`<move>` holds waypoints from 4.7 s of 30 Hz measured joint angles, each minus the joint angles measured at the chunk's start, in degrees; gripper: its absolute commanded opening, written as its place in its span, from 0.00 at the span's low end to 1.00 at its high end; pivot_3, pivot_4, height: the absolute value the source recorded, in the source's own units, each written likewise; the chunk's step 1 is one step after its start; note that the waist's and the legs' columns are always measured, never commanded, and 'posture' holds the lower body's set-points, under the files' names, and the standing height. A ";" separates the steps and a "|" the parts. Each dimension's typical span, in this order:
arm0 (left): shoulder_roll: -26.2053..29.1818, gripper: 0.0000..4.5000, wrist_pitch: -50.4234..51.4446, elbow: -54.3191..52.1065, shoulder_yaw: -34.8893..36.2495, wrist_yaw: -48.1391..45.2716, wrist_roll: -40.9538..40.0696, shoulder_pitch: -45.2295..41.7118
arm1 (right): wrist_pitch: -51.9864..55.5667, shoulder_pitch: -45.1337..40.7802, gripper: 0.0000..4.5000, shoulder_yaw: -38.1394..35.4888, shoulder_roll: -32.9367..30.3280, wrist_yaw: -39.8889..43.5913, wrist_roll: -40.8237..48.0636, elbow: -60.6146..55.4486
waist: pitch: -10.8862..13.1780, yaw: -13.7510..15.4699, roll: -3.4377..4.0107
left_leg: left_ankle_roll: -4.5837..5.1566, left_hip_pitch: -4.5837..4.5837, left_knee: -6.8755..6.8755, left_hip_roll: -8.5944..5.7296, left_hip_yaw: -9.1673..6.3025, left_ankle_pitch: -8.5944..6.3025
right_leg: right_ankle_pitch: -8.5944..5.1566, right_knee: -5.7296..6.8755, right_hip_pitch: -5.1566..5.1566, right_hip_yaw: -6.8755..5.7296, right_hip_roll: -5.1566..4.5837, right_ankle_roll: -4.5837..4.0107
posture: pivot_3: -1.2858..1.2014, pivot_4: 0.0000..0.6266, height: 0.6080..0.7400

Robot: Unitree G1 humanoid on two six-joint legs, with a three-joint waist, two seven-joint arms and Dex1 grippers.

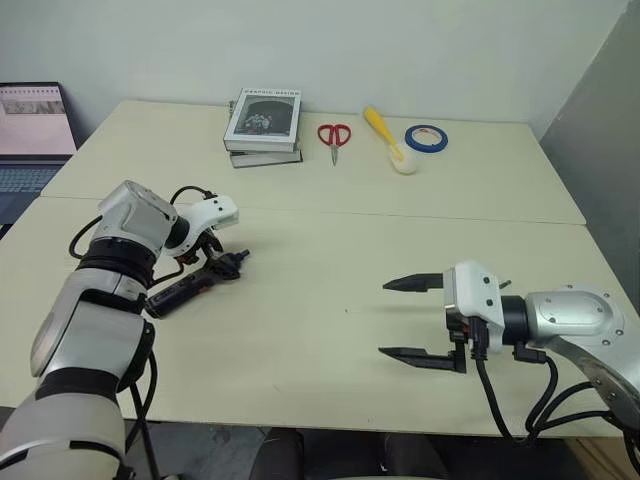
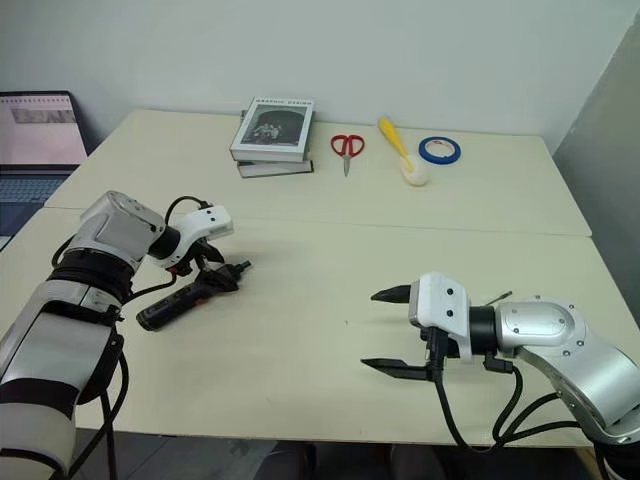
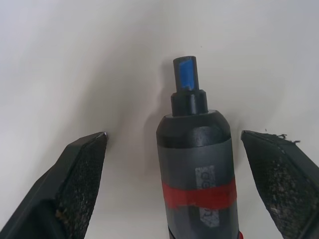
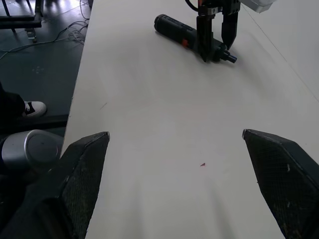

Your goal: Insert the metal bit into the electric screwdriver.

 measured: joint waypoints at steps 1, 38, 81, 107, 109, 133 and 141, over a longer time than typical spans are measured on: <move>0.00 0.92 0.02 0.01 0.02 0.00 0.01 0.00 | 0.00 0.03 1.00 -0.06 -0.03 0.07 0.01 0.00 | 0.00 0.00 0.00 | 0.00 0.00 0.00 0.00 0.00 0.00 | 0.00 0.00 0.00 0.00 0.00 0.00 | 0.52 0.24 1.00; 0.44 0.37 5.18 -9.09 1.37 -1.78 -1.67 3.69 | -0.56 -5.52 1.00 -3.37 3.09 -1.37 1.91 3.94 | 0.00 -0.02 -0.01 | 0.00 -0.03 -0.01 0.00 -0.02 0.00 | 0.03 -0.03 0.00 -0.01 -0.01 -0.06 | 0.52 0.24 1.00; -29.27 0.37 -15.34 -56.01 24.51 42.46 -26.21 37.12 | 8.36 0.74 1.00 -18.89 -4.60 -8.98 13.46 -2.32 | 0.00 0.17 -0.21 | -0.06 0.08 0.06 -0.05 0.00 0.06 | 0.17 -0.09 0.12 0.08 -0.03 0.13 | 0.52 0.24 1.00; -28.92 0.37 -16.15 -58.72 21.63 43.93 -29.58 39.10 | 0.51 8.22 1.00 -23.04 -6.78 -2.08 7.92 3.14 | -0.08 1.13 -0.18 | -0.03 -0.01 0.01 -0.08 -0.03 0.08 | 0.16 -0.21 0.13 0.04 -0.03 0.14 | 0.52 0.24 1.00; -29.66 0.37 -16.22 -58.40 19.56 42.33 -30.00 37.71 | -1.04 11.73 1.00 -24.89 -8.24 -0.30 4.69 5.72 | -0.06 1.61 -0.19 | -0.03 -0.05 0.05 -0.10 0.03 0.08 | 0.18 -0.28 0.12 0.09 -0.05 0.17 | 0.52 0.24 1.00; -36.23 0.37 -24.04 -49.89 12.86 37.48 -29.72 34.56 | -32.38 -9.22 1.00 1.18 -20.60 24.52 -30.43 45.76 | 0.01 -0.21 0.00 | 0.02 0.09 -0.03 -0.09 0.32 0.15 | 0.38 -0.43 0.08 0.37 -0.05 0.35 | 0.52 0.24 1.00; -35.59 0.37 -23.62 -51.35 12.21 38.35 -29.59 35.21 | -49.10 -29.33 1.00 15.45 -11.03 32.71 -42.42 70.00 | 0.14 0.02 0.31 | 0.01 -0.04 -0.10 -0.10 0.36 0.16 | 0.81 -0.94 0.12 0.34 -0.14 0.06 | 0.52 0.24 1.00</move>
